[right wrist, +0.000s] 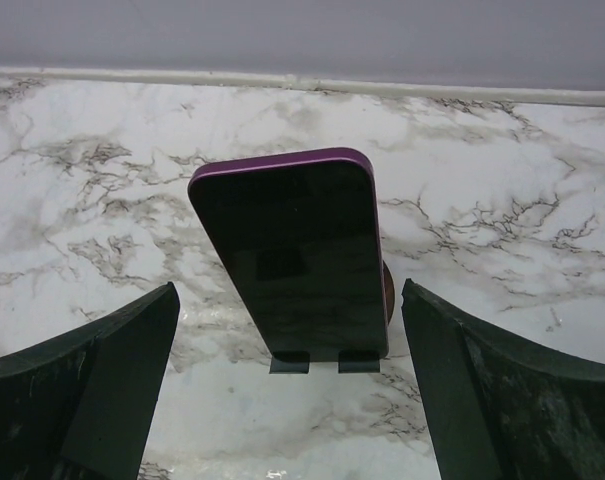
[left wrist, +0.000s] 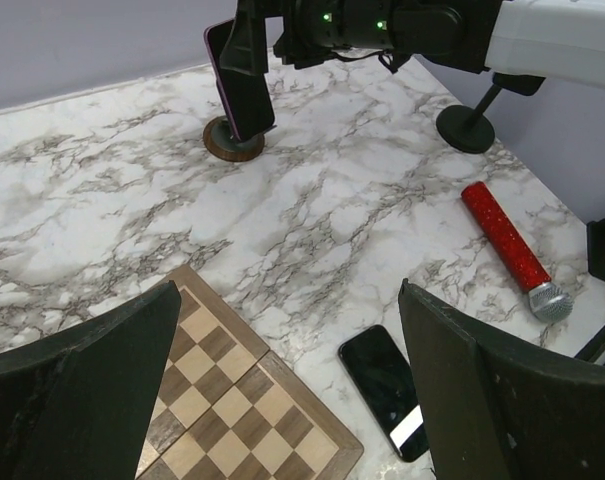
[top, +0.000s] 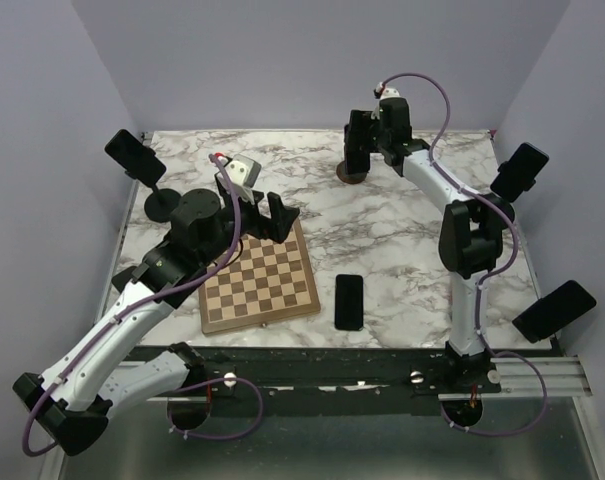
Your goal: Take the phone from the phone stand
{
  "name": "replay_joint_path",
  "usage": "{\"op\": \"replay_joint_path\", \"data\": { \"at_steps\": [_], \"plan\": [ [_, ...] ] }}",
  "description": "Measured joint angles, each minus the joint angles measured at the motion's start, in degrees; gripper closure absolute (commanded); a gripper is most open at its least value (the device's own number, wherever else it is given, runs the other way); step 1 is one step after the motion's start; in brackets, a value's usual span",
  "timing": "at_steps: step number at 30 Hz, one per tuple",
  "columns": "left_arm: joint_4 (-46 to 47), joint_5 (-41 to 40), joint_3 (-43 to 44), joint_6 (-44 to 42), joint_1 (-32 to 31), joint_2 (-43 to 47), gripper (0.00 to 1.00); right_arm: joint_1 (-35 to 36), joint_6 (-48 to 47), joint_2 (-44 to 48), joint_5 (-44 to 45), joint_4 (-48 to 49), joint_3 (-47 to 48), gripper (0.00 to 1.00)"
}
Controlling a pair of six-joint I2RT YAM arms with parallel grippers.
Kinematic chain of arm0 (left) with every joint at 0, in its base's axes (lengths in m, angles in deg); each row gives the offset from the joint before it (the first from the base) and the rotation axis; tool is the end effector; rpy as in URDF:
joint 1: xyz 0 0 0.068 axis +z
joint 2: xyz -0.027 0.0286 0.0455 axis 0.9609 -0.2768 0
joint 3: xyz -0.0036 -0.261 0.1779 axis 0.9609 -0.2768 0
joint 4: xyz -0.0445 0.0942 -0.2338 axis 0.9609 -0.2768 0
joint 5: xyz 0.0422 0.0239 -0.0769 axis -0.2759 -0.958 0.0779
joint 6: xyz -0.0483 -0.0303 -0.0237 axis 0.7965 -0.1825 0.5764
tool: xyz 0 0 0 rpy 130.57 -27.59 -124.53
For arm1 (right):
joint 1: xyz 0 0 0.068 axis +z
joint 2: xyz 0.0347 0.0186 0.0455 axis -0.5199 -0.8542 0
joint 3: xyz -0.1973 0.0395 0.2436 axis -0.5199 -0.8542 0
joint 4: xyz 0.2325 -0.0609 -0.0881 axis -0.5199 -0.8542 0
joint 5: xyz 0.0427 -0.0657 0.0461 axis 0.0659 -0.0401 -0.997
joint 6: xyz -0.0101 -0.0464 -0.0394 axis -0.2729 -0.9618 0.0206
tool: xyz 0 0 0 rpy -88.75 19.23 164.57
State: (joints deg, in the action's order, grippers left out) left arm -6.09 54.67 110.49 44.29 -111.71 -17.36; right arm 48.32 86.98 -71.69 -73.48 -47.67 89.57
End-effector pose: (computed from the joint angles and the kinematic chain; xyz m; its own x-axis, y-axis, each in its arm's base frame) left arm 0.1434 -0.1112 0.4337 -0.2597 -0.1314 -0.9567 0.5641 0.7834 -0.2607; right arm 0.5233 0.1591 0.3048 -0.4583 0.0764 -0.8855 -0.1864 0.9659 0.1799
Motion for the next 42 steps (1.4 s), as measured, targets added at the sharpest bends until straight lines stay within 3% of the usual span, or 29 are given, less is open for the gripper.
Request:
{"op": "replay_joint_path", "data": {
  "at_steps": [23,33,42],
  "plan": [
    [0.24,0.72,0.00,0.96,1.99,-5.70,0.02,0.59,-1.55,-7.30,1.07,1.11,6.27,0.00],
    [0.20,1.11,0.00,1.33,2.60,-6.08,0.02,1.73,-2.64,-7.93,4.28,2.62,6.73,0.12],
    [0.22,2.08,0.00,1.90,2.95,-6.58,0.01,1.99,-3.13,-8.26,4.59,3.23,7.32,0.42]
  ]
}}
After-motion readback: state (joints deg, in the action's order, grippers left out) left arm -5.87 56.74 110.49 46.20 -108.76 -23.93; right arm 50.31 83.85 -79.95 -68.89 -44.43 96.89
